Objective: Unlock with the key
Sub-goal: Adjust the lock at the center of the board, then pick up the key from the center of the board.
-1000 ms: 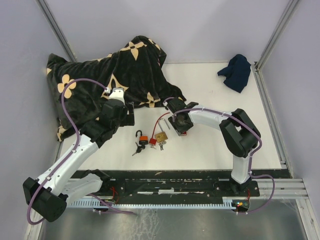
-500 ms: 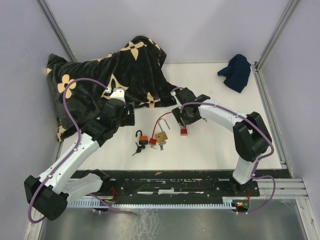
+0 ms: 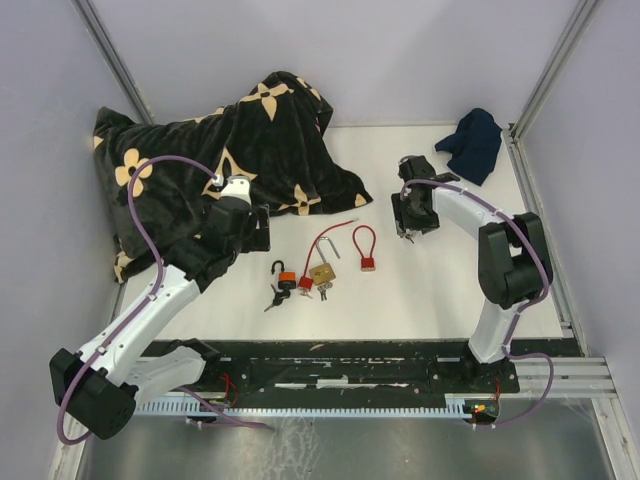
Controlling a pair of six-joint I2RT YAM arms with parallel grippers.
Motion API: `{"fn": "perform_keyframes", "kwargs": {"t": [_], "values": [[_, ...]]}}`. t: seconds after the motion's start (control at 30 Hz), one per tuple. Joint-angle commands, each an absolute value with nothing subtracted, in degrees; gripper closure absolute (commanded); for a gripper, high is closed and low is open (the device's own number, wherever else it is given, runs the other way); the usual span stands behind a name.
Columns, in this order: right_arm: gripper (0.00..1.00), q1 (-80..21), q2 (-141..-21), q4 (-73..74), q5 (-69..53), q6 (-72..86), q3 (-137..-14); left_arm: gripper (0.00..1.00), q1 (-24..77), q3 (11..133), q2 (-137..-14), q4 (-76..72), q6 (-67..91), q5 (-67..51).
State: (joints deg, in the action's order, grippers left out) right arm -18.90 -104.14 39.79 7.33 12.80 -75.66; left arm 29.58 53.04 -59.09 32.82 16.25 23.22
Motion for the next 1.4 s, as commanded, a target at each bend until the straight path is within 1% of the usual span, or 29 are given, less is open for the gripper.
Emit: {"fn": "perform_keyframes", "kwargs": {"t": [0.0, 0.2, 0.43, 0.53, 0.6, 0.7, 0.77, 0.83, 1.0, 1.13, 1.37], "values": [[0.36, -16.75, -108.02, 36.68, 5.07, 14.47, -78.47, 0.08, 29.19, 53.17, -59.28, 30.45, 14.92, 22.73], [0.45, -15.3, -112.41, 36.57, 2.76, 15.65, -81.18, 0.08, 29.13, 53.1, -59.5, 30.48, 14.86, 22.81], [0.49, -14.87, -116.43, 36.87, 2.8, 17.18, -82.69, 0.08, 29.03, 53.19, -59.59, 30.45, 14.85, 22.52], [0.52, -14.85, -117.8, 37.3, 3.39, 17.89, -83.14, 0.08, 28.93, 53.2, -59.5, 30.48, 14.85, 22.5], [0.58, -14.85, -118.44, 37.51, 3.41, 18.08, -83.06, 0.08, 28.92, 53.15, -59.5, 30.5, 14.81, 22.53], [0.71, -14.85, -118.62, 37.87, 2.29, 17.97, -82.48, 0.08, 28.92, 53.17, -59.52, 30.5, 14.9, 22.5], [0.8, -14.94, -117.45, 37.98, 1.69, 17.85, -81.36, 0.08, 28.92, 53.14, -59.59, 30.44, 14.94, 22.52], [0.85, -15.01, -115.66, 37.47, 0.52, 17.84, -79.45, 0.08, 28.87, 53.09, -59.47, 30.45, 14.99, 22.42], [0.94, -16.19, -110.13, 35.72, -2.03, 18.0, -72.32, 0.08, 28.85, 53.12, -59.25, 30.48, 15.11, 21.93], [0.98, -17.82, -104.73, 33.81, -2.86, 18.43, -66.43, 0.08, 28.87, 53.64, -58.94, 30.71, 16.19, 19.79], [0.98, -22.15, -95.87, 32.52, -2.91, 18.5, -59.91, 0.08, 28.89, 52.93, -57.32, 29.25, 20.91, 11.57]]}}
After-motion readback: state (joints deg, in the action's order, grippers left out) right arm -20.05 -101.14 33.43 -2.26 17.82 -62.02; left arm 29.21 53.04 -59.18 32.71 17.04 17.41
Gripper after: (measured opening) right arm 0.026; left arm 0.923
